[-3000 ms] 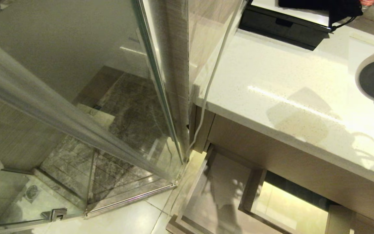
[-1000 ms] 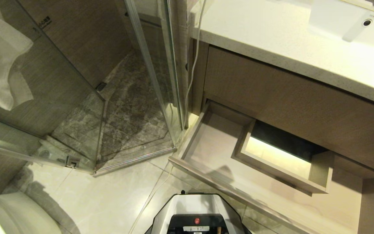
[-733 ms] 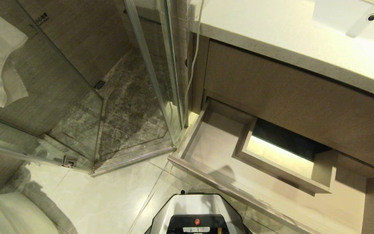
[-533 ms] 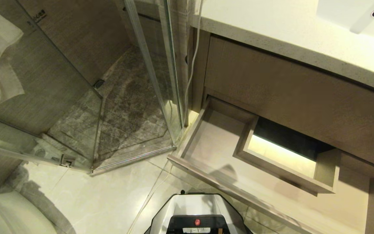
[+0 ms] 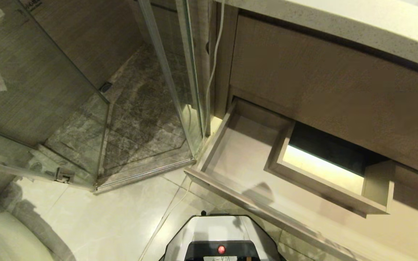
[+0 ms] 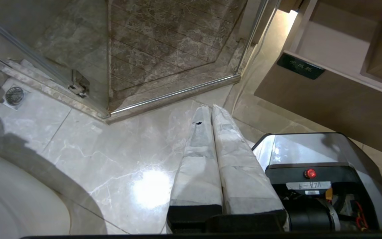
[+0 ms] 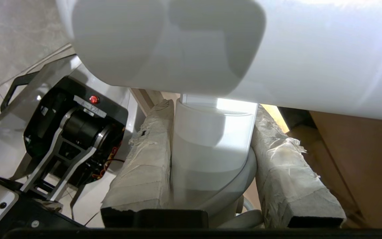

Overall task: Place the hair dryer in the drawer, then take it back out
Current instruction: Put it into the drawer

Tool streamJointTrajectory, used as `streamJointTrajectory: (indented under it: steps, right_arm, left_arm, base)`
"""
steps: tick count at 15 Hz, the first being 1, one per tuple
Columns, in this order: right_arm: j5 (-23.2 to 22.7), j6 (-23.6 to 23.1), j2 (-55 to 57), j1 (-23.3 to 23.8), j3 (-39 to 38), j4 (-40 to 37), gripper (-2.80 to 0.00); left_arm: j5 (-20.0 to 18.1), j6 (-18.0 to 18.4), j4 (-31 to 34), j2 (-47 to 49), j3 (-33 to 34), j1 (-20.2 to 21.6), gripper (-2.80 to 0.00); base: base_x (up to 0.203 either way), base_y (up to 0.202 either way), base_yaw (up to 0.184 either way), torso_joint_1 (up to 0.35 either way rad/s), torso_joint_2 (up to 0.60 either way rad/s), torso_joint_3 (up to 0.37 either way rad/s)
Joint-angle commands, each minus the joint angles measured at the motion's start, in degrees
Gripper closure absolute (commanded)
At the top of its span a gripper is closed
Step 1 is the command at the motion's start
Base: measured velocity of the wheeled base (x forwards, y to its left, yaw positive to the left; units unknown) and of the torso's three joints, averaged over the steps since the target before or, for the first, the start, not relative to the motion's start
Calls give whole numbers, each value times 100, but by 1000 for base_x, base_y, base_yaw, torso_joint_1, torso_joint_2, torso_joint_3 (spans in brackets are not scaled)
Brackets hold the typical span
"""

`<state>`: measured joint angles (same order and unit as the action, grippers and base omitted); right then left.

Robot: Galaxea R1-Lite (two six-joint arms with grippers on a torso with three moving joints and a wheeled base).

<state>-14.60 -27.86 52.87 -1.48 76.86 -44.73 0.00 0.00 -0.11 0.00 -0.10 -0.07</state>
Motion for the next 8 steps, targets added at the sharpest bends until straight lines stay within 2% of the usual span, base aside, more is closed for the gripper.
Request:
streamJointTrajectory:
  steps: [1, 4, 8]
  right_arm:
    - [-7, -17, -46, -2, -22, -27, 0]
    - [-7, -17, -58, -2, -55, -27, 0]
    - [-7, -17, -66, -7, -118, -28, 0]
  left_arm:
    - [0, 1, -7, 0, 1, -1, 0]
    - [0, 2, -7, 0, 1, -1, 0]
    - [0, 0, -7, 0, 1, -1, 0]
  base:
    - [0, 0, 0, -370, 530, 124]
    - [0, 0, 0, -293, 435, 145]
    - [0, 0, 0, -57, 395, 325]
